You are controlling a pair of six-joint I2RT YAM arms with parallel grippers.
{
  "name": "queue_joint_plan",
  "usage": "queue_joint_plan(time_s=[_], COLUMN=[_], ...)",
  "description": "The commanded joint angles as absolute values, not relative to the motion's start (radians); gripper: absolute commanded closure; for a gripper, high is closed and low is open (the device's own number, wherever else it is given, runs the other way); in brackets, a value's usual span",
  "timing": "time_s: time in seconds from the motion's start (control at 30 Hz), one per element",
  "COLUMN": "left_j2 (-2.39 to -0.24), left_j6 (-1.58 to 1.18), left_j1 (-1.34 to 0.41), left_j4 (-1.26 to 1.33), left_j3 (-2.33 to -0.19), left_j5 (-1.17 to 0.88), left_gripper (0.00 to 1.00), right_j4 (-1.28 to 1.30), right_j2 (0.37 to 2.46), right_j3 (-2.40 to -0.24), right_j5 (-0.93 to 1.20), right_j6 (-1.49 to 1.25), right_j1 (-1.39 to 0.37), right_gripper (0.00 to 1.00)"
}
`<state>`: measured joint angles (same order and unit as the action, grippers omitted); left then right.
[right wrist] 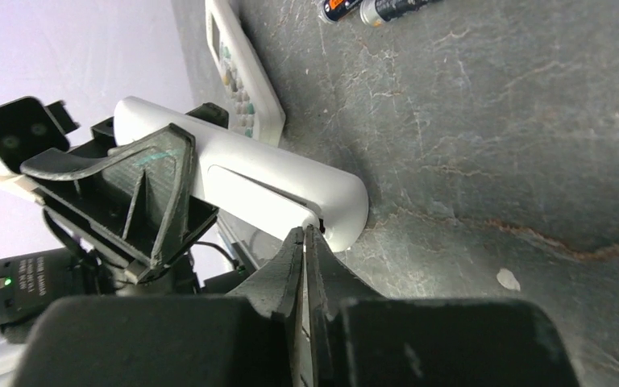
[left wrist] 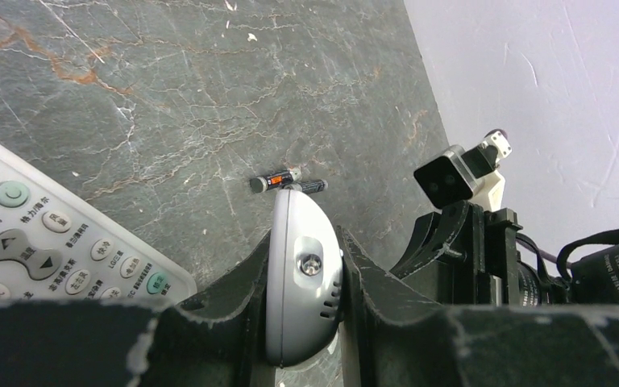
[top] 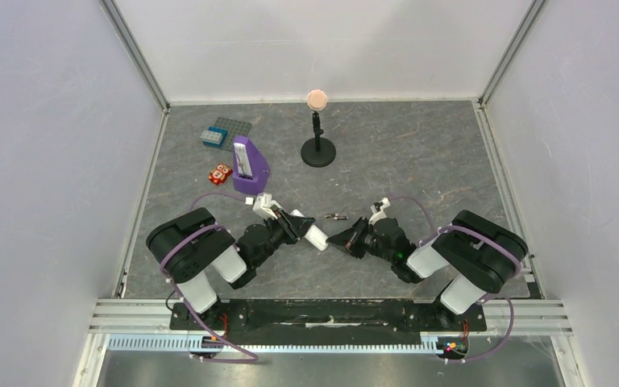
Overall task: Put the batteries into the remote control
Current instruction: Remove the battery cover from the remote control.
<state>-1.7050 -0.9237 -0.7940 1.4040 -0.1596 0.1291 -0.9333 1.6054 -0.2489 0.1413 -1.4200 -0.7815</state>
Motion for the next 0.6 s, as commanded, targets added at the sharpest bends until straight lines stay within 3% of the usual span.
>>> queue_joint_plan(time_s=[0.0, 0.33, 0.57], left_j2=[-1.736, -1.731, -1.653], left_j6=[-0.940, -0.937, -0.902], left_j1=[-0.819, -0.844, -0.844], left_j4=[1.417, 1.392, 1.270], left_j3=[-0.149, -0.147, -0.156], left_j5=[0.131, 0.194, 0.205], left_gripper=[0.98, 0.98, 0.98], right_j4=[-1.337, -1.386, -1.163], right_j2=[1.639, 1.604, 1.515], right_j3=[-0.209, -0.206, -0.220], right_j5=[0.130, 0.109, 0.077], right_j6=[-1.494, -1.474, -1.394], right_j1=[-0.786, -0.786, -0.753], right_gripper=[0.98, 0.99, 0.88])
